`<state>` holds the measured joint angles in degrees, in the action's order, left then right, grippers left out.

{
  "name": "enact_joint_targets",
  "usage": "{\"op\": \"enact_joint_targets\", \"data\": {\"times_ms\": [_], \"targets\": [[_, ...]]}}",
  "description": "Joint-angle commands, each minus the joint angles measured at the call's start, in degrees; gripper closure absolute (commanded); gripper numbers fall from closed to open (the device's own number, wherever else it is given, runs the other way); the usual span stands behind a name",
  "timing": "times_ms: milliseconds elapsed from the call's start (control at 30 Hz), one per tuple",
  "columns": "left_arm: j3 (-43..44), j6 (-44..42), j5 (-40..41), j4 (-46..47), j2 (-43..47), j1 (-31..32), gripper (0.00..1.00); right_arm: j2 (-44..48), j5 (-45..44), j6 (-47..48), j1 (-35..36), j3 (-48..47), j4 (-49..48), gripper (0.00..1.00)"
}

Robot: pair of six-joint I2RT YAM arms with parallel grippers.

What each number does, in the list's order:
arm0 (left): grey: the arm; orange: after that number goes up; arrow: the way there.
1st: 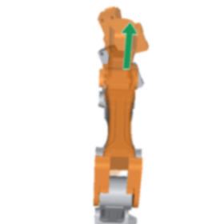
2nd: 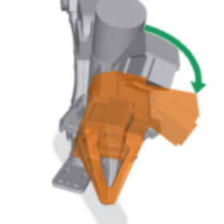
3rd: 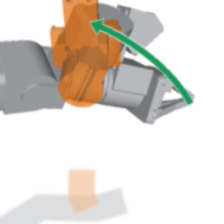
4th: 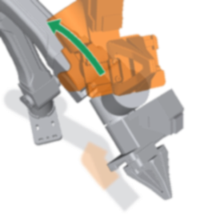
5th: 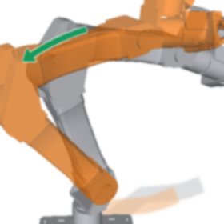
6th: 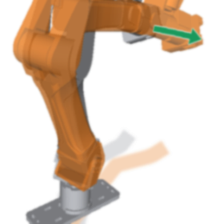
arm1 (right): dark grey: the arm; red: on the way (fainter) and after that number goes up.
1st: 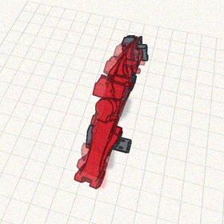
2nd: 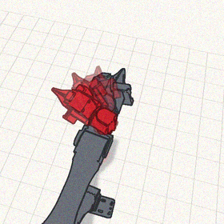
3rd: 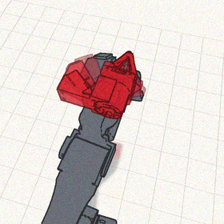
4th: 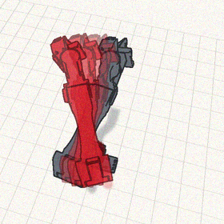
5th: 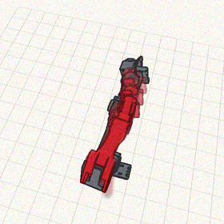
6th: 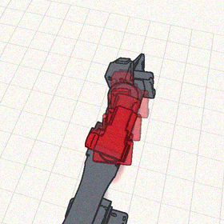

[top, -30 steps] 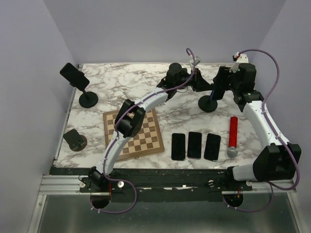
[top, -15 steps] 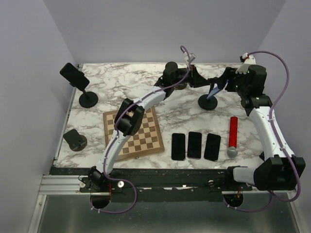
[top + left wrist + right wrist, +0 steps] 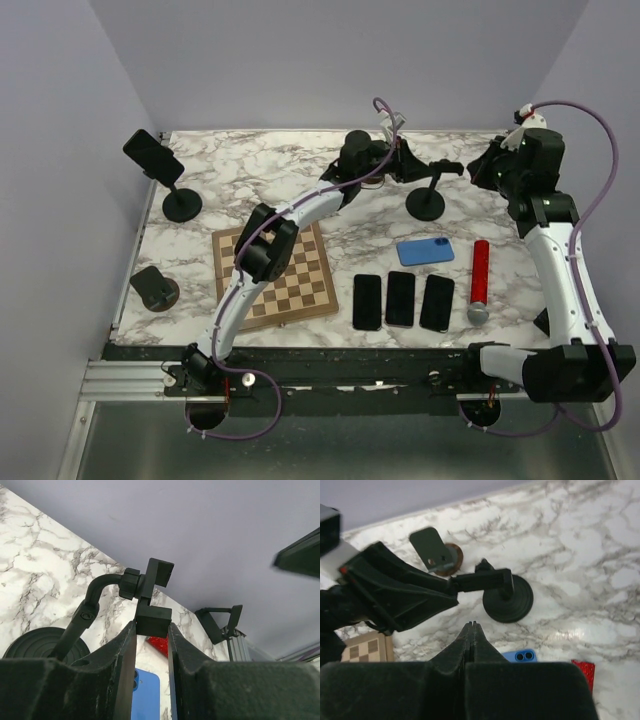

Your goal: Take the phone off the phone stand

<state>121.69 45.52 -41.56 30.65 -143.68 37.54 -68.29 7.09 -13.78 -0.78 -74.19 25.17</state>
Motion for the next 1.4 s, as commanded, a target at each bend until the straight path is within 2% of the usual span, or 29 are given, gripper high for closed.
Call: {"op": "enact_joint_targets", "data": {"times_ms": [0, 33, 67, 100, 133, 200, 267, 300, 367, 400, 467, 533, 600, 667, 867, 967, 1100, 1233, 1300, 1367], "targets": [[-2.06, -4.49, 2.69, -8.48, 3.48, 0.09, 0.99, -3.58, -2.37, -4.68, -0.10, 0.94, 10.52, 0.99], [-2.67, -5.22, 2.84, -9.46, 4.10, 0.16, 0.94, -3.17, -2.58, -5.20, -0.10, 2.09, 11.21, 0.99], [-3.74, -5.43, 3.11, -9.56, 5.00, 0.17, 0.84, -2.42, -3.17, -6.09, -0.10, 3.48, 11.39, 0.97], [-5.03, -5.52, 3.24, -9.18, 5.67, 0.21, 0.72, -1.86, -3.37, -6.54, -0.10, 4.84, 11.63, 0.90], [-5.83, -5.65, 3.25, -9.23, 6.50, 0.19, 0.65, -1.67, -3.25, -7.02, -0.10, 5.62, 12.37, 0.81], [-6.95, -6.36, 3.31, -10.76, 7.98, 0.16, 0.57, -2.63, -2.57, -7.49, -0.10, 6.69, 14.57, 0.57], [-8.20, -6.66, 3.22, -12.12, 9.97, 0.04, 0.30, -3.56, -1.39, -8.37, -0.10, 8.76, 15.65, 0.31], [-8.86, -6.75, 2.56, -12.34, 10.95, -0.09, 0.17, -3.59, -1.06, -9.31, -0.10, 9.90, 15.24, 0.26], [-9.38, -7.67, 1.95, -14.62, 13.42, -0.21, 0.02, -3.22, -0.40, -12.30, -0.10, 12.86, 13.56, 0.17], [-9.11, -8.47, 1.79, -16.67, 14.31, -0.22, 0.02, -3.31, -0.10, -14.27, -0.10, 13.99, 12.97, 0.08], [-8.31, -9.24, 1.69, -20.90, 15.82, -0.43, 0.01, -4.76, 1.29, -17.11, -0.10, 15.30, 12.25, 0.06], [-11.22, -8.26, 2.39, -21.44, 18.36, -1.03, 0.02, -6.79, 2.30, -17.95, -0.10, 16.00, 11.24, 0.04], [-16.53, -5.97, 3.56, -19.49, 21.65, -1.86, 0.02, -8.68, 3.14, -16.86, 0.01, 15.77, 10.07, 0.05], [-21.13, -3.29, 4.59, -19.33, 24.92, -2.83, 0.03, -9.21, 2.57, -15.82, 1.56, 16.91, 5.48, 0.14], [-35.24, -2.71, 11.12, -26.93, 41.75, -3.80, 0.04, -12.13, -9.26, -18.70, 16.25, 20.21, -10.31, 0.20], [-37.99, -3.74, 11.18, -32.90, 49.51, -5.20, 0.04, -18.73, -17.58, -18.57, 23.52, 18.18, -13.83, 0.28], [-36.70, -10.70, 10.82, -43.98, 59.67, -8.05, 0.03, -30.04, -27.94, -14.40, 28.65, 10.28, -12.78, 0.31], [-34.42, -18.38, 11.68, -52.41, 65.92, -11.59, 0.02, -42.24, -34.26, -11.69, 28.68, -2.07, -7.45, 0.60], [-35.95, -20.58, 16.16, -52.21, 69.30, -12.20, 0.02, -47.68, -37.93, -9.98, 28.67, -6.44, -6.19, 0.75], [-39.52, -21.96, 17.77, -49.50, 72.12, -12.39, 0.01, -51.47, -41.67, -8.97, 28.57, -9.96, -4.45, 0.79]]}}
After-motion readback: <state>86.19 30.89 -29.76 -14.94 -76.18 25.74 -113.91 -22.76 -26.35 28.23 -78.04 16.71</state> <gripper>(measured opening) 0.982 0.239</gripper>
